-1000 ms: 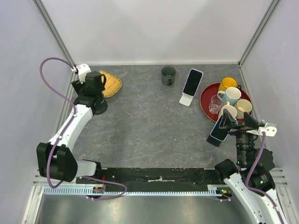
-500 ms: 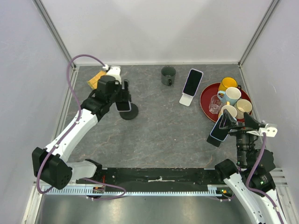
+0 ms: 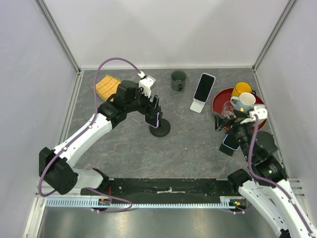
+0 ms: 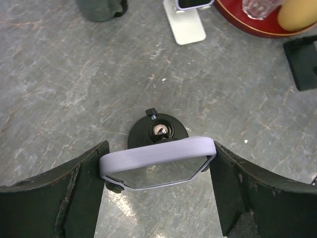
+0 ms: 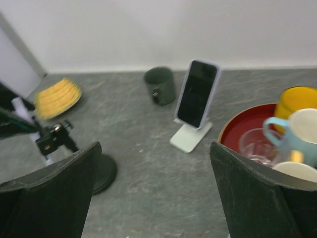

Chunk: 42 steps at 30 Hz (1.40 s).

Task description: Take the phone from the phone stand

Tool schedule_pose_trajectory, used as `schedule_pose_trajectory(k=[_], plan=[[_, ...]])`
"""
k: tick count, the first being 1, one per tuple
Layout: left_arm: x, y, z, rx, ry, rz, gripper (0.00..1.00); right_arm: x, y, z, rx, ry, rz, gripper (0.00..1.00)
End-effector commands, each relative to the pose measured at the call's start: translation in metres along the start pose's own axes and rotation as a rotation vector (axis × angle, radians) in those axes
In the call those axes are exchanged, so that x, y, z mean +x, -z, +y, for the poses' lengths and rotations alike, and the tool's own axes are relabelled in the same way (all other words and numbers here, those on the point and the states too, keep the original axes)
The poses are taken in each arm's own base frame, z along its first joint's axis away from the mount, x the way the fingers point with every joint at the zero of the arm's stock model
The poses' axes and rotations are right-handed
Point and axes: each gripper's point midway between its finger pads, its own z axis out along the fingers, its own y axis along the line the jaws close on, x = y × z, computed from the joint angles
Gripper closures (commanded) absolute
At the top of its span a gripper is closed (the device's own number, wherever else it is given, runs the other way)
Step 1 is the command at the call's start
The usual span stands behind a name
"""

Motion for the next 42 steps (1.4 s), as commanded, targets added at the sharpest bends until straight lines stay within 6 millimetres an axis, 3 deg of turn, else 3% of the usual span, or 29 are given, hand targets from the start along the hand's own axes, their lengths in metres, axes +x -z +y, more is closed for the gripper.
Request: schedule_pose_trajectory(k=[1, 8, 9, 14, 28, 33, 42], plan=[[-0.036, 0.006, -0.038, 0.176, -0.083, -0.137, 0.65, 0.004, -0.013, 0.050, -0.226, -0.067, 0.085, 0.02], [-0.026, 0.014, -0.079, 0.318, -0.154, -0.143, 0.60, 0.048, -0.037, 0.095, -0.453, -0.089, 0.228, 0.02], [-0.025, 0.014, -0.084, 0.337, -0.158, -0.142, 0.60, 0.046, -0.036, 0.107, -0.528, -0.087, 0.208, 0.02], [-0.017, 0.013, -0.099, 0.392, -0.185, -0.128, 0.58, 0.080, -0.043, 0.120, -0.620, -0.079, 0.259, 0.02], [-0.018, 0.011, -0.102, 0.382, -0.147, -0.121, 0.37, 0.140, -0.042, 0.124, -0.668, -0.131, 0.320, 0.02], [-0.027, 0.015, -0.100, 0.347, -0.113, -0.139, 0.27, 0.148, -0.040, 0.116, -0.638, -0.122, 0.309, 0.02], [-0.027, 0.014, -0.101, 0.324, -0.102, -0.127, 0.06, 0.155, -0.037, 0.115, -0.648, -0.115, 0.309, 0.02]])
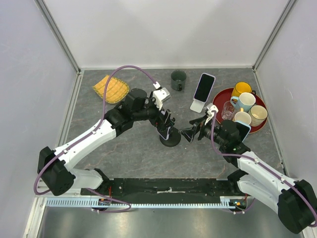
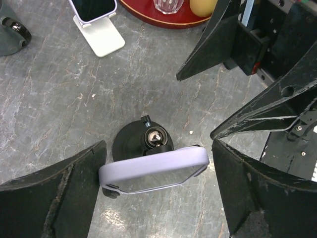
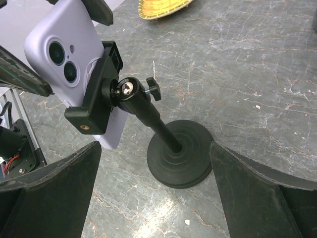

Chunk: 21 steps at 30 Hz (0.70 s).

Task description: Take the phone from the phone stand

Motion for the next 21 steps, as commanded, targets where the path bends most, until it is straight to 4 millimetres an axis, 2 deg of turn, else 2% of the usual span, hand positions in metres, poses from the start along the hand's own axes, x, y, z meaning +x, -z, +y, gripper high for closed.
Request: schedule_pose_trajectory(k=[1, 6, 9, 12, 15, 16, 17, 19, 21], plan=[[-0.037, 0.010, -0.010, 0.014, -0.003, -0.106, 0.05, -0.011, 0.000, 0.006, -0.029, 0.034, -0.060, 0.02], [-0.041, 0.013, -0.008, -0.002, -0.001, -0.116, 0.04, -0.007, 0.003, 0.005, -0.023, 0.038, -0.059, 0.02], [-0.049, 0.020, 0.000, -0.071, 0.029, -0.144, 0.04, -0.008, 0.003, 0.003, -0.012, 0.045, -0.064, 0.02], [-0.058, 0.029, 0.000, -0.131, 0.067, -0.178, 0.04, -0.008, 0.004, 0.000, 0.000, 0.047, -0.068, 0.02], [-0.059, 0.036, 0.002, -0.259, 0.104, -0.186, 0.04, -0.005, 0.004, -0.002, 0.007, 0.045, -0.065, 0.02], [-0.059, 0.040, 0.010, -0.344, 0.118, -0.193, 0.04, -0.004, 0.004, -0.002, 0.008, 0.044, -0.064, 0.02], [-0.058, 0.039, 0.001, -0.359, 0.125, -0.193, 0.04, -0.002, 0.004, -0.002, 0.009, 0.041, -0.061, 0.02], [-0.055, 0.045, 0.007, -0.463, 0.201, -0.204, 0.04, -0.003, 0.005, -0.002, 0.007, 0.040, -0.065, 0.02], [-0.051, 0.041, -0.004, -0.498, 0.223, -0.198, 0.04, -0.002, 0.006, -0.002, 0.009, 0.043, -0.069, 0.02]])
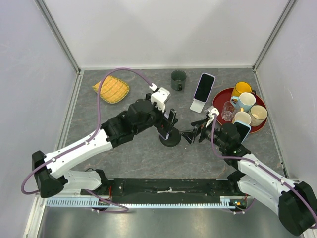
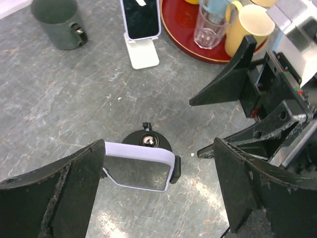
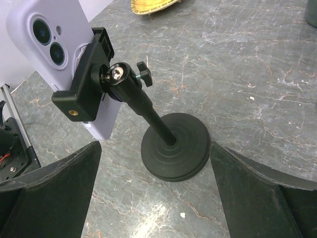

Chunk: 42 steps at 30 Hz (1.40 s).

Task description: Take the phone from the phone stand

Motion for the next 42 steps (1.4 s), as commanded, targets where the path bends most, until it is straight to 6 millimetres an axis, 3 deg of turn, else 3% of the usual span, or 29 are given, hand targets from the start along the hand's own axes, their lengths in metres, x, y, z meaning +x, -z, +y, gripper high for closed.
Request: schedule_pose_trajectory(k=[1, 2, 3, 5, 9, 19, 26, 37, 39, 40, 41, 42], plan=[[-0.016, 0.012, 0.023, -0.309, 0.112, -0.075, 0.04, -0.013, 0.001, 0.003, -0.010, 0.032, -0.066, 0.02], [-0.013, 0.012, 0.009, -0.316, 0.087, -0.070, 0.04, -0.012, 0.002, 0.003, -0.010, 0.031, -0.065, 0.02], [-0.012, 0.010, 0.016, -0.417, 0.072, -0.078, 0.04, -0.013, 0.002, 0.003, -0.008, 0.029, -0.068, 0.02], [-0.010, 0.012, 0.002, -0.456, 0.058, -0.073, 0.05, -0.011, 0.002, 0.002, -0.004, 0.025, -0.070, 0.02], [-0.001, 0.011, 0.002, -0.623, 0.026, -0.097, 0.08, -0.011, 0.004, 0.002, -0.005, 0.021, -0.073, 0.02], [0.029, -0.005, 0.004, -0.687, 0.075, -0.101, 0.12, -0.009, 0.004, 0.004, -0.012, 0.012, -0.073, 0.02], [0.051, -0.021, 0.012, -0.688, 0.106, -0.050, 0.23, -0.007, 0.004, 0.006, -0.026, 0.010, -0.071, 0.02], [0.050, -0.027, 0.016, -0.601, 0.074, -0.017, 0.45, -0.001, 0.000, 0.016, -0.090, 0.010, -0.055, 0.02], [0.038, -0.031, 0.010, -0.536, 0.081, -0.062, 0.50, 0.001, -0.001, 0.021, -0.108, 0.018, -0.051, 0.02], [0.041, -0.030, 0.013, -0.523, 0.022, -0.051, 0.51, 0.001, -0.002, 0.022, -0.112, 0.024, -0.051, 0.02], [0.025, -0.031, 0.003, -0.449, 0.044, -0.106, 0.54, 0.002, -0.003, 0.025, -0.123, 0.029, -0.049, 0.02], [0.023, -0.030, 0.004, -0.428, 0.032, -0.113, 0.55, 0.001, -0.003, 0.027, -0.130, 0.042, -0.048, 0.02]])
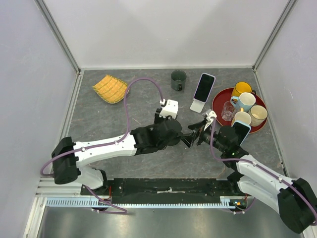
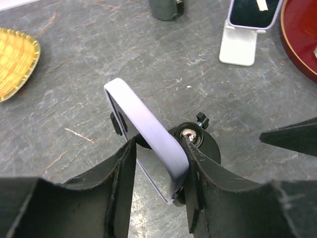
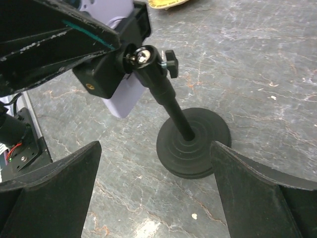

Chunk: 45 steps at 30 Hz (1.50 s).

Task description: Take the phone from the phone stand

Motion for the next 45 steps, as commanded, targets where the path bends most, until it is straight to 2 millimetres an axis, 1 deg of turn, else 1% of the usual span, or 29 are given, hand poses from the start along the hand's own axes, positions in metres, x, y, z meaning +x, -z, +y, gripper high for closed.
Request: schedule_pose_trajectory(k=[1, 2, 4, 5, 7, 9, 13, 15, 16, 18, 20, 21, 23, 24, 26, 27, 29, 30, 31, 32, 33, 36, 38, 40, 41, 42, 44, 45], plan=[[-0.034, 0.007, -0.015, 0.195, 0.004, -0.112, 0.56, -0.012, -0.005, 0.018, -0.080, 0.054, -0.042, 0.02], [-0.037, 0.012, -0.021, 0.260, 0.003, -0.116, 0.60, -0.010, -0.006, 0.021, -0.091, 0.060, -0.037, 0.02], [-0.039, 0.008, -0.018, 0.291, -0.013, -0.118, 0.61, -0.009, -0.008, 0.024, -0.101, 0.074, -0.030, 0.02], [-0.040, 0.011, -0.020, 0.328, -0.023, -0.116, 0.65, -0.010, -0.009, 0.025, -0.103, 0.080, -0.030, 0.02], [-0.038, 0.008, -0.017, 0.350, -0.067, -0.115, 0.67, -0.012, -0.011, 0.027, -0.104, 0.097, -0.036, 0.02], [-0.040, 0.011, -0.015, 0.368, -0.096, -0.122, 0.71, -0.015, -0.013, 0.027, -0.099, 0.111, -0.047, 0.02], [-0.043, 0.019, -0.015, 0.406, -0.124, -0.121, 0.72, -0.023, -0.020, 0.031, -0.106, 0.141, -0.064, 0.02], [-0.042, 0.020, -0.014, 0.420, -0.140, -0.118, 0.72, -0.030, -0.022, 0.034, -0.124, 0.160, -0.096, 0.02], [-0.042, 0.022, -0.012, 0.428, -0.155, -0.118, 0.72, -0.030, -0.025, 0.032, -0.118, 0.160, -0.104, 0.02], [-0.041, 0.023, -0.013, 0.456, -0.161, -0.116, 0.73, -0.041, -0.028, 0.032, -0.116, 0.161, -0.147, 0.02], [-0.038, 0.023, -0.012, 0.478, -0.167, -0.119, 0.75, -0.039, -0.034, 0.028, -0.107, 0.177, -0.130, 0.02], [-0.036, 0.022, -0.010, 0.474, -0.167, -0.119, 0.75, -0.045, -0.037, 0.030, -0.115, 0.192, -0.133, 0.02], [-0.036, 0.020, -0.011, 0.478, -0.160, -0.124, 0.75, -0.039, -0.043, 0.032, -0.140, 0.206, -0.098, 0.02], [-0.036, 0.020, -0.011, 0.480, -0.156, -0.125, 0.75, -0.045, -0.046, 0.034, -0.151, 0.225, -0.105, 0.02], [-0.032, 0.020, -0.014, 0.496, -0.154, -0.116, 0.75, -0.038, -0.051, 0.035, -0.174, 0.233, -0.066, 0.02], [-0.030, 0.020, -0.015, 0.500, -0.157, -0.110, 0.75, -0.042, -0.054, 0.036, -0.182, 0.249, -0.068, 0.02], [-0.029, 0.020, -0.014, 0.499, -0.157, -0.109, 0.75, -0.034, -0.060, 0.035, -0.191, 0.250, -0.034, 0.02], [-0.030, 0.021, -0.014, 0.497, -0.156, -0.111, 0.75, -0.033, -0.062, 0.036, -0.196, 0.255, -0.029, 0.04], [-0.030, 0.021, -0.013, 0.496, -0.156, -0.110, 0.75, -0.028, -0.065, 0.037, -0.203, 0.265, -0.014, 0.04], [-0.031, 0.021, -0.013, 0.498, -0.153, -0.112, 0.75, -0.024, -0.067, 0.036, -0.200, 0.268, -0.002, 0.05], [-0.031, 0.022, -0.013, 0.499, -0.151, -0.113, 0.75, -0.025, -0.070, 0.037, -0.195, 0.276, -0.001, 0.06], [-0.032, 0.024, -0.014, 0.508, -0.143, -0.114, 0.75, -0.014, -0.078, 0.035, -0.185, 0.297, 0.029, 0.08], [-0.032, 0.025, -0.016, 0.522, -0.140, -0.114, 0.75, -0.013, -0.082, 0.033, -0.169, 0.316, 0.030, 0.09], [-0.032, 0.026, -0.016, 0.527, -0.135, -0.113, 0.75, -0.008, -0.089, 0.031, -0.164, 0.319, 0.042, 0.12], [-0.031, 0.026, -0.017, 0.530, -0.136, -0.111, 0.75, -0.008, -0.092, 0.031, -0.166, 0.325, 0.035, 0.12], [-0.032, 0.026, -0.017, 0.530, -0.135, -0.113, 0.75, -0.003, -0.097, 0.029, -0.166, 0.322, 0.048, 0.14], [-0.032, 0.027, -0.017, 0.532, -0.133, -0.113, 0.75, -0.002, -0.102, 0.032, -0.177, 0.329, 0.044, 0.16], [-0.032, 0.027, -0.017, 0.532, -0.134, -0.112, 0.75, 0.004, -0.107, 0.030, -0.178, 0.328, 0.058, 0.19]])
